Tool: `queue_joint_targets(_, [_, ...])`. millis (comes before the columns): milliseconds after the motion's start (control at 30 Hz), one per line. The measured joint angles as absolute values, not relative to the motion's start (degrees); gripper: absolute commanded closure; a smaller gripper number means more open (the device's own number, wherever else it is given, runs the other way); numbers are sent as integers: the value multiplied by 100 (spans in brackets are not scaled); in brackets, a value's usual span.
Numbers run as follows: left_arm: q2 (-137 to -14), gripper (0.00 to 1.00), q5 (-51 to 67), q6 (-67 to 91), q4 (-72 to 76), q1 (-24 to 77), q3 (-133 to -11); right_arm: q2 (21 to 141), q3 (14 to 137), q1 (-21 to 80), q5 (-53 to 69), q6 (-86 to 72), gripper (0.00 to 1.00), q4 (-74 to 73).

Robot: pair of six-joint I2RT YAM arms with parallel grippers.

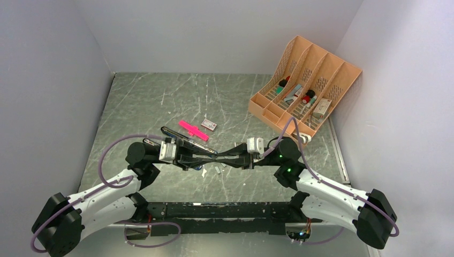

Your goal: Load the staples into the stapler

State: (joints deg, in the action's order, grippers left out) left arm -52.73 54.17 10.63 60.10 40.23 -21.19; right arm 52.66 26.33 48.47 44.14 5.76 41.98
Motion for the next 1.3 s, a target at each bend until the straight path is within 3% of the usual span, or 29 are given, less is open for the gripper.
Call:
queue_joint_targets(200, [-5288,90,5435,1024,5999,4023,-2150,5264,2633,4849,4401,565,100,4211])
queue_joint_targets(267, [-5304,93,5443,1028,5990,4023,-2174,5264,2633,4847,4394,561,89,4219])
queue_joint_targets(300, [-5306,93,5448,1026,5983,4023,-2178,5264,2633,4847,4394,558,81,4219])
queue_joint_targets(333, [-5306,93,5448,1026,5975,4023,-2180,5264,2633,4847,4394,558,65,4219])
queue_joint_targets(467, [-5301,93,5443,1013,5911,4025,-2191,5240,2633,4851,4405,600,47,4174])
queue_joint_targets(800, [-4910,93,5356,99,4213,4032,-2709,4355,2558,4856,4139,908,40,3710])
queue_joint_targets(1000, [-5293,93,4853,-1627,1387,4128,-3889,3675,2314,4877,1527,40,33,3623])
queue_joint_targets(1167, [-5935,93,4246,-2692,-482,4403,-4250,4123,3142,4801,-1326,-1253,32,2023])
queue_joint_targets(1300, [-6364,93,3957,-3162,-1367,4663,-4305,4982,3852,4058,-1931,-2012,32,716])
